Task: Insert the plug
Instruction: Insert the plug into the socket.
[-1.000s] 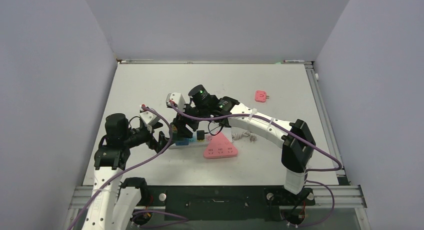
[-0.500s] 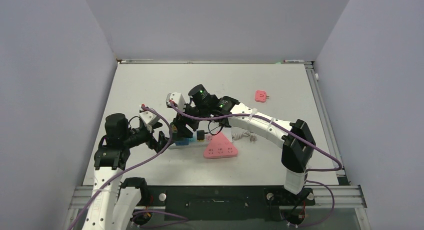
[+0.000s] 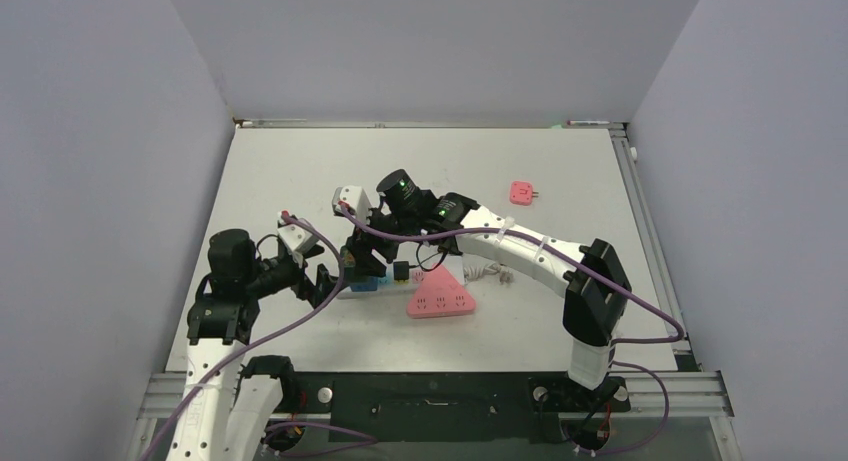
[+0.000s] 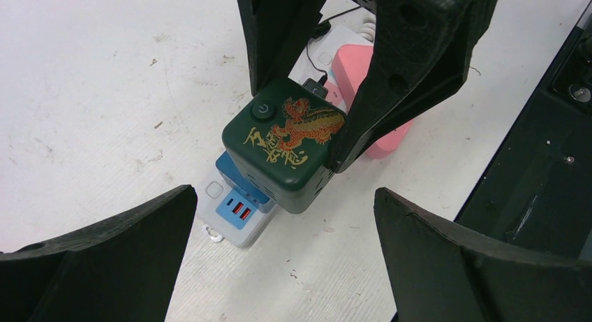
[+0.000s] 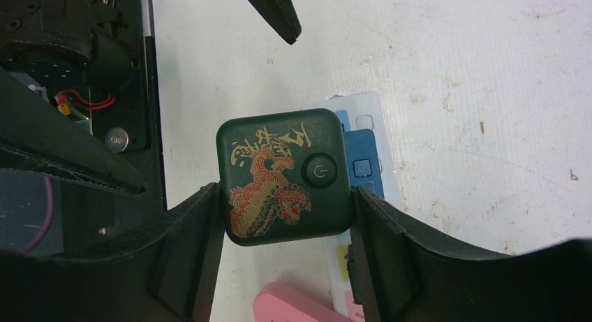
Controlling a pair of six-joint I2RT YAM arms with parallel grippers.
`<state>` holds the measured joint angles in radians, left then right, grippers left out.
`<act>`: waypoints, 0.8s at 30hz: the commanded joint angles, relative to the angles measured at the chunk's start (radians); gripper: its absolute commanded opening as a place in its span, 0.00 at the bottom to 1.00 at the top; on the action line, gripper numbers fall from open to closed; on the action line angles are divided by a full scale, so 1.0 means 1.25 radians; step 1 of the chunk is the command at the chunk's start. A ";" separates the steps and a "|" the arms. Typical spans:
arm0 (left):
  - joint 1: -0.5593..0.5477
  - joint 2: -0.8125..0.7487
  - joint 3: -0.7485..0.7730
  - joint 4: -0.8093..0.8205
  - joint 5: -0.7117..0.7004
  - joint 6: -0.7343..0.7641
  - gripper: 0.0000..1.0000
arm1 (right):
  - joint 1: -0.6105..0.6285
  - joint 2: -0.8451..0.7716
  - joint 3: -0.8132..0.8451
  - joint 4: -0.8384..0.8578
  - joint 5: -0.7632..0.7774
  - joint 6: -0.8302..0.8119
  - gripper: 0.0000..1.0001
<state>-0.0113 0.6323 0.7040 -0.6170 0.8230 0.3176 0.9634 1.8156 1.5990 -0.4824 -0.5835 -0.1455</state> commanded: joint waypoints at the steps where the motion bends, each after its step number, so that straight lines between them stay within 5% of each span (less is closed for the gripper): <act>1: 0.004 -0.011 0.026 0.014 0.003 -0.002 0.96 | 0.001 -0.014 0.041 0.021 -0.014 -0.008 0.14; 24: 0.005 -0.002 0.023 0.025 -0.031 -0.042 0.96 | -0.001 -0.023 0.016 0.009 -0.026 -0.031 0.14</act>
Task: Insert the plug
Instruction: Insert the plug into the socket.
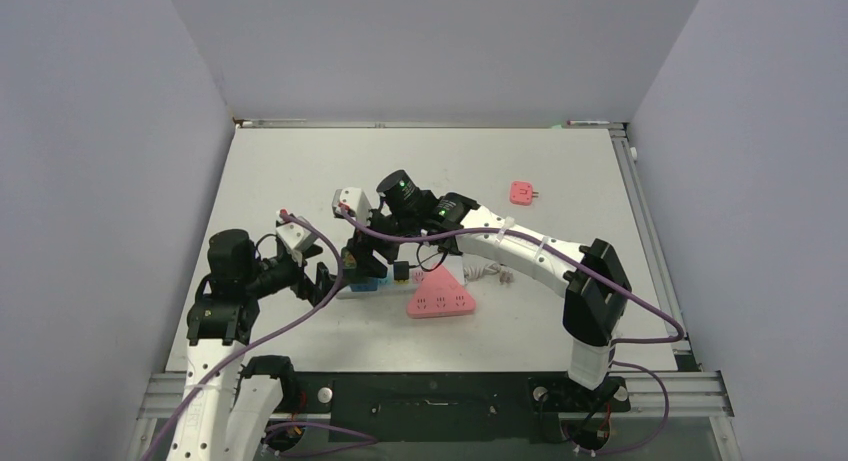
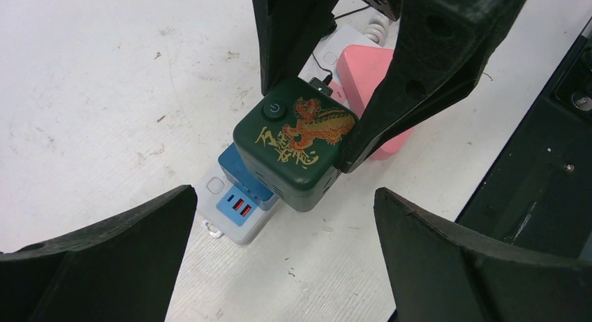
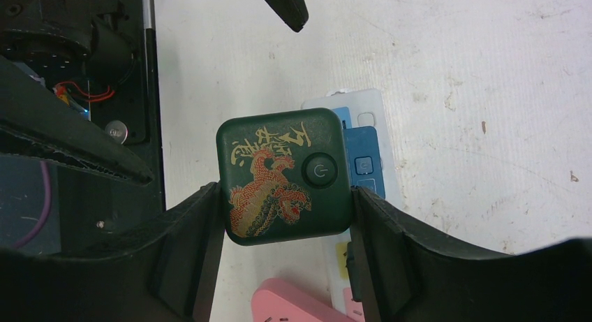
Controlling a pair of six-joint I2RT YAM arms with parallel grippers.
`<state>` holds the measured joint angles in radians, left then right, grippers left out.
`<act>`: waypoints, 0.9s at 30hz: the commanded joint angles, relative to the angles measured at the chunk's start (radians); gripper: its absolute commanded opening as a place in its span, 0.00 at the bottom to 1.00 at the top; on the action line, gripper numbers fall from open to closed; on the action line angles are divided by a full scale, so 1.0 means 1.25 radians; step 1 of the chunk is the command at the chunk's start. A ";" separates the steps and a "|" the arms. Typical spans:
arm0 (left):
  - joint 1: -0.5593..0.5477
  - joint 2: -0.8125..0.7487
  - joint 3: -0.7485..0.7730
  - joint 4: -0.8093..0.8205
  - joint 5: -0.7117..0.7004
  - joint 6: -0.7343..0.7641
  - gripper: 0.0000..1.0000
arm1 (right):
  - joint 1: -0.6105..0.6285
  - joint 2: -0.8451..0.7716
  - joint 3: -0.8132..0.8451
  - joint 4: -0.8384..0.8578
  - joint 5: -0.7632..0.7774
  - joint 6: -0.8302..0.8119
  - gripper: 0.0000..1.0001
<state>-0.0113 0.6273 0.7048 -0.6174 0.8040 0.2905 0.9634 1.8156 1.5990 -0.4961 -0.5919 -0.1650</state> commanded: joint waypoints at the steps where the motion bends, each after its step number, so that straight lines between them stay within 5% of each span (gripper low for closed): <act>1: 0.005 0.002 0.018 0.031 -0.022 -0.022 0.96 | -0.002 -0.024 0.011 0.022 -0.014 -0.020 0.14; 27: 0.005 0.030 0.012 0.056 -0.067 -0.007 0.96 | -0.044 -0.063 -0.141 0.263 0.001 -0.032 0.10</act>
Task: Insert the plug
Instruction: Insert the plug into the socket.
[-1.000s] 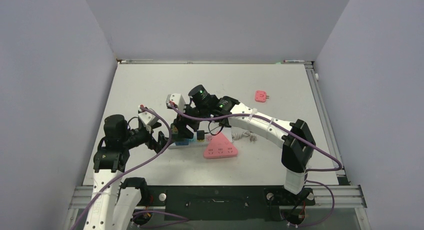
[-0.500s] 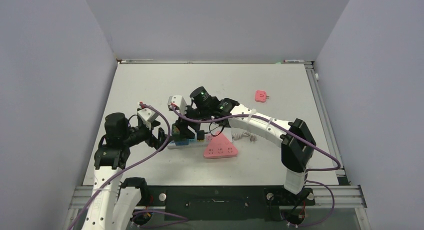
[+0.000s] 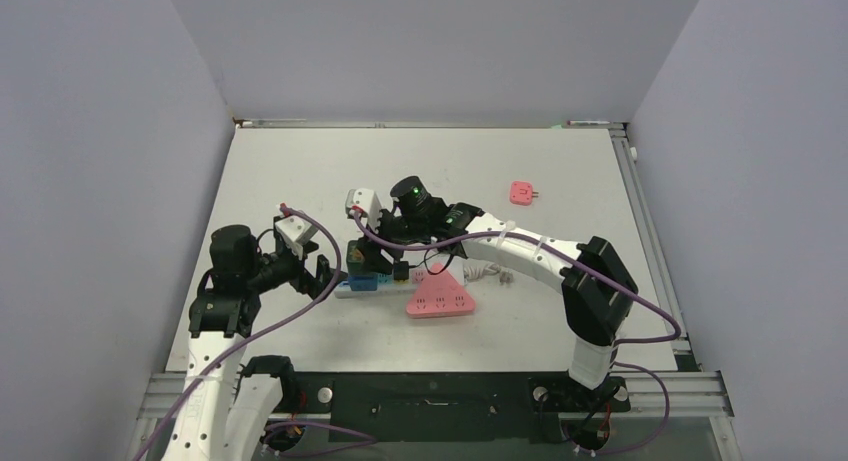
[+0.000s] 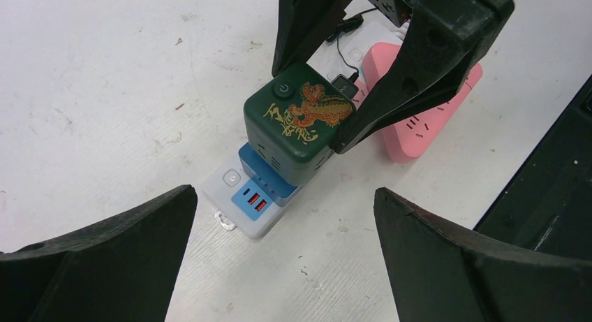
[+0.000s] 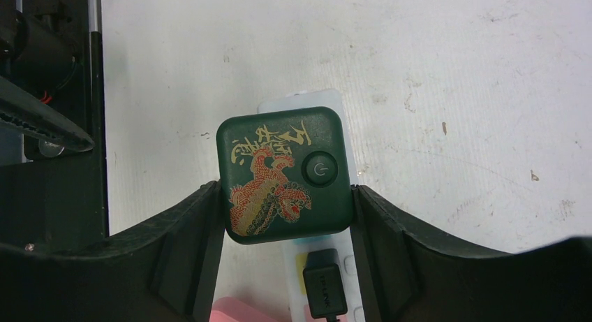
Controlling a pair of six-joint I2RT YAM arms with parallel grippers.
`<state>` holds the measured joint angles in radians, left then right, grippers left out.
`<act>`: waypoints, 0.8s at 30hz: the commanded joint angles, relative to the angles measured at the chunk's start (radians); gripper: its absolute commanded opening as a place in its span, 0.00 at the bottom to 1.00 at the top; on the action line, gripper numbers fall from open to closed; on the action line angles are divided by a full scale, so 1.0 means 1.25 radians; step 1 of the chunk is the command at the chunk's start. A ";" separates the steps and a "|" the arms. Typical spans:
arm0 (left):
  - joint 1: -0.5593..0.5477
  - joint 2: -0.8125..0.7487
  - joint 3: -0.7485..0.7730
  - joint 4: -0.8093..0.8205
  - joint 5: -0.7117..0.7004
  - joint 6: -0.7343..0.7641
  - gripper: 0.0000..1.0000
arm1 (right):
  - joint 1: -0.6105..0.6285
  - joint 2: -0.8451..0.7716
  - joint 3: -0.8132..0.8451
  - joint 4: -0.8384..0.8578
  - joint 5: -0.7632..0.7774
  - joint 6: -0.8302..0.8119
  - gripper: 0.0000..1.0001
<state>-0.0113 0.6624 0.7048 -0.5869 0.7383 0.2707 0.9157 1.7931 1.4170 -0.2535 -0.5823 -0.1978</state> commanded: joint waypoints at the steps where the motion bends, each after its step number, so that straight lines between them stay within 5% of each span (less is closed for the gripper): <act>1: 0.005 0.002 0.010 0.035 -0.016 0.009 0.96 | -0.005 -0.045 0.006 0.069 -0.009 -0.008 0.10; 24: 0.005 -0.005 -0.033 0.084 -0.081 -0.005 0.96 | 0.008 -0.019 0.010 0.033 -0.037 -0.013 0.11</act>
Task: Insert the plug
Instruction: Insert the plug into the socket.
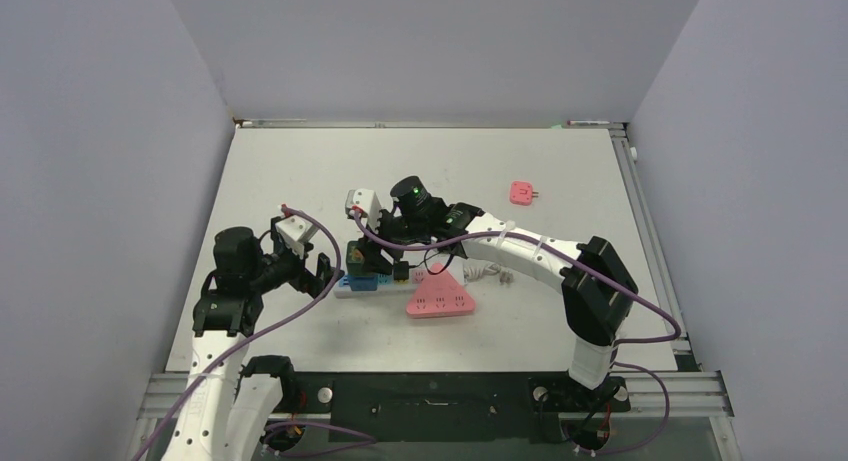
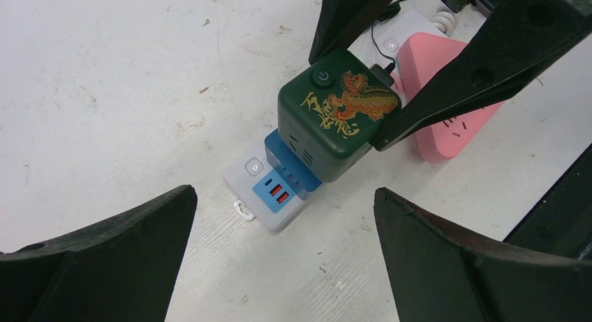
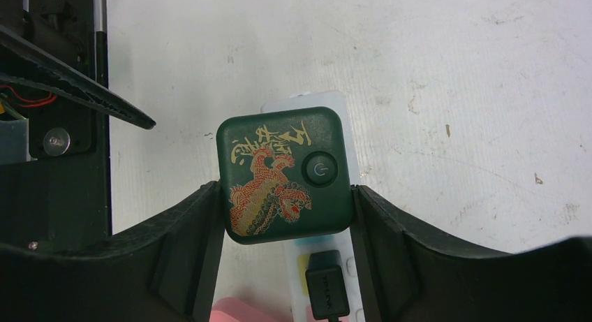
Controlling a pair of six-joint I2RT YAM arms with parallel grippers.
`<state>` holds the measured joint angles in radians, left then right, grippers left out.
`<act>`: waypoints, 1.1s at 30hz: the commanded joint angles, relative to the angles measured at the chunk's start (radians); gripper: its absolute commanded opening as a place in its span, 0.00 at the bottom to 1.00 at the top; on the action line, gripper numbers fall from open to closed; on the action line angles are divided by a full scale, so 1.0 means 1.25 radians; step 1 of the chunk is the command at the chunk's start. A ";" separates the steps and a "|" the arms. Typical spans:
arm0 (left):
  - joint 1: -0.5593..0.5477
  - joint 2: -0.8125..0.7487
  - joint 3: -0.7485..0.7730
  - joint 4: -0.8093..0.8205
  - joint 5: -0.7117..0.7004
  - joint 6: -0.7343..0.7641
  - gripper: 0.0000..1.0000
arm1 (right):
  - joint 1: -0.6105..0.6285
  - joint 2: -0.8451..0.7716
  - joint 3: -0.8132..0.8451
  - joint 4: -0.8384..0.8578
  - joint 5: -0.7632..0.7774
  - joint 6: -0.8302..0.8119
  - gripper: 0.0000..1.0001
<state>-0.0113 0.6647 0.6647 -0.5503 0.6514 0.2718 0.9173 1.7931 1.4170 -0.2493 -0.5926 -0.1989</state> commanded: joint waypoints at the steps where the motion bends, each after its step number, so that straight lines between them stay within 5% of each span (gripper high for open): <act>1: 0.004 -0.007 -0.003 0.056 -0.013 -0.006 0.96 | 0.007 -0.018 0.009 0.031 -0.029 -0.012 0.11; 33: 0.005 -0.024 -0.023 0.064 -0.025 -0.003 0.96 | 0.023 0.001 -0.015 0.042 0.039 -0.015 0.10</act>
<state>-0.0113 0.6445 0.6388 -0.5144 0.6281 0.2722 0.9379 1.7943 1.4048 -0.2390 -0.5491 -0.2020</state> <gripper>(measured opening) 0.963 0.592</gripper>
